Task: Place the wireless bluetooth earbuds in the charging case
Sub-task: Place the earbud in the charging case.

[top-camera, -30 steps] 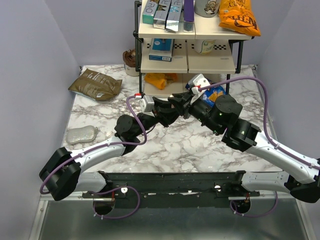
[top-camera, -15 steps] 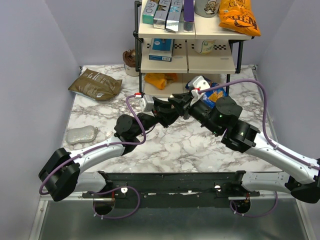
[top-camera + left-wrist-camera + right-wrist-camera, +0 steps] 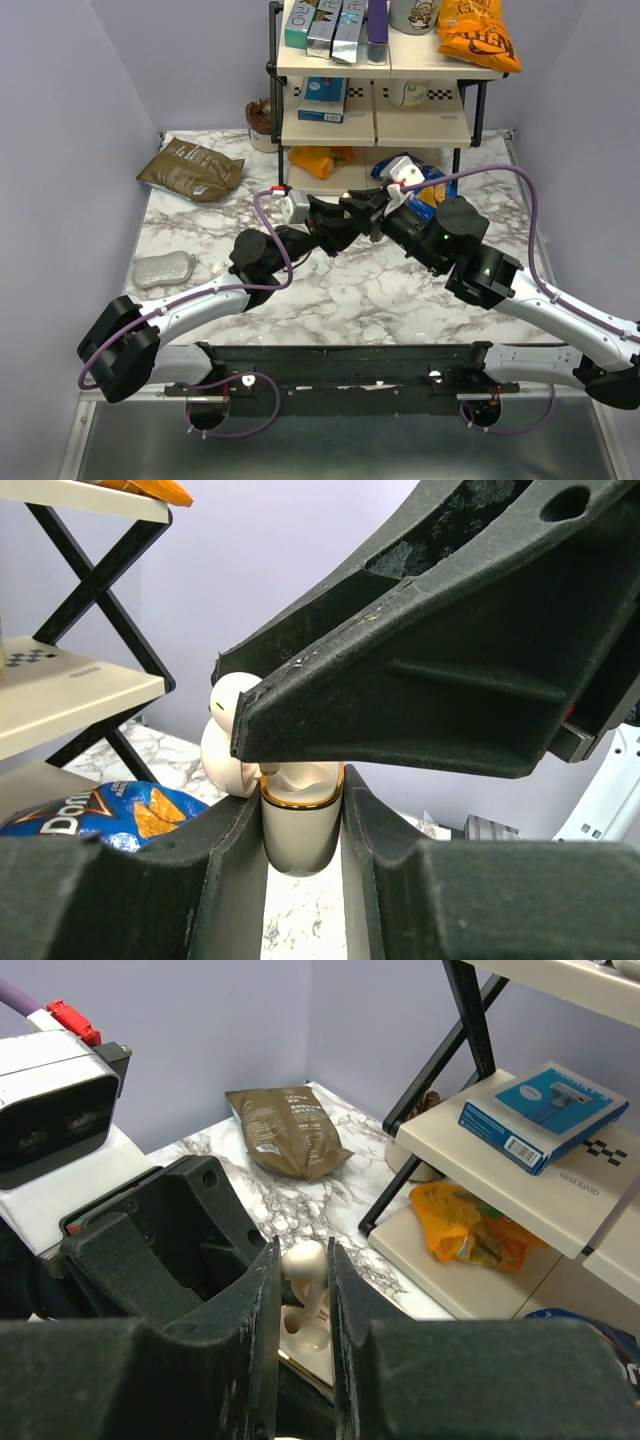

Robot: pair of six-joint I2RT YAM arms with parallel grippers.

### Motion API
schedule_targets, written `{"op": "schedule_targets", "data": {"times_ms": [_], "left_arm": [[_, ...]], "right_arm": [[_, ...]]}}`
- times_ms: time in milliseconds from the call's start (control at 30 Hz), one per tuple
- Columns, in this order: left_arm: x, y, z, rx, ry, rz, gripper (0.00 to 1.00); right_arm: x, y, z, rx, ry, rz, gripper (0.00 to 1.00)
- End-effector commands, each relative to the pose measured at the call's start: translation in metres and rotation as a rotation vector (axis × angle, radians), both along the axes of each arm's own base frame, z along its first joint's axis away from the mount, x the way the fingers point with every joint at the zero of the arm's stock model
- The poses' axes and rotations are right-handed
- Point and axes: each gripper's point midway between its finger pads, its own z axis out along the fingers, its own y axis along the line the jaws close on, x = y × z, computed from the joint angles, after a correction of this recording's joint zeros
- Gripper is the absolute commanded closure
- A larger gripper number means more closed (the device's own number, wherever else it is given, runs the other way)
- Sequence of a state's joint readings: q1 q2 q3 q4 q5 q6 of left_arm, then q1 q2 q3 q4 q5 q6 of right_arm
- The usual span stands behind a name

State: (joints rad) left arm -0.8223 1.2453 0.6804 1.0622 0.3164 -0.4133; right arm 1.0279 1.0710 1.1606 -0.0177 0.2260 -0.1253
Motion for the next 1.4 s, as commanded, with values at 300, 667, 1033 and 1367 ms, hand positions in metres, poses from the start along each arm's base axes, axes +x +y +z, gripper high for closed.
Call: {"op": "schedule_targets", "data": {"times_ms": [300, 667, 1033, 1367], "left_arm": [[-0.008, 0.008, 0.036, -0.076, -0.073, -0.008, 1.00], [-0.007, 0.005, 0.037, -0.071, -0.076, -0.010, 1.00], [-0.006, 0.004, 0.033, -0.067, -0.072, -0.014, 1.00], [-0.006, 0.004, 0.033, -0.069, -0.074, -0.016, 1.00]], "right_arm": [[-0.006, -0.003, -0.012, -0.033, 0.006, 0.018, 0.99], [-0.009, -0.001, -0.016, -0.045, 0.010, 0.038, 0.99], [-0.011, 0.009, -0.016, -0.050, 0.022, 0.075, 0.99], [-0.013, 0.011, -0.018, -0.057, 0.026, 0.091, 0.99]]}}
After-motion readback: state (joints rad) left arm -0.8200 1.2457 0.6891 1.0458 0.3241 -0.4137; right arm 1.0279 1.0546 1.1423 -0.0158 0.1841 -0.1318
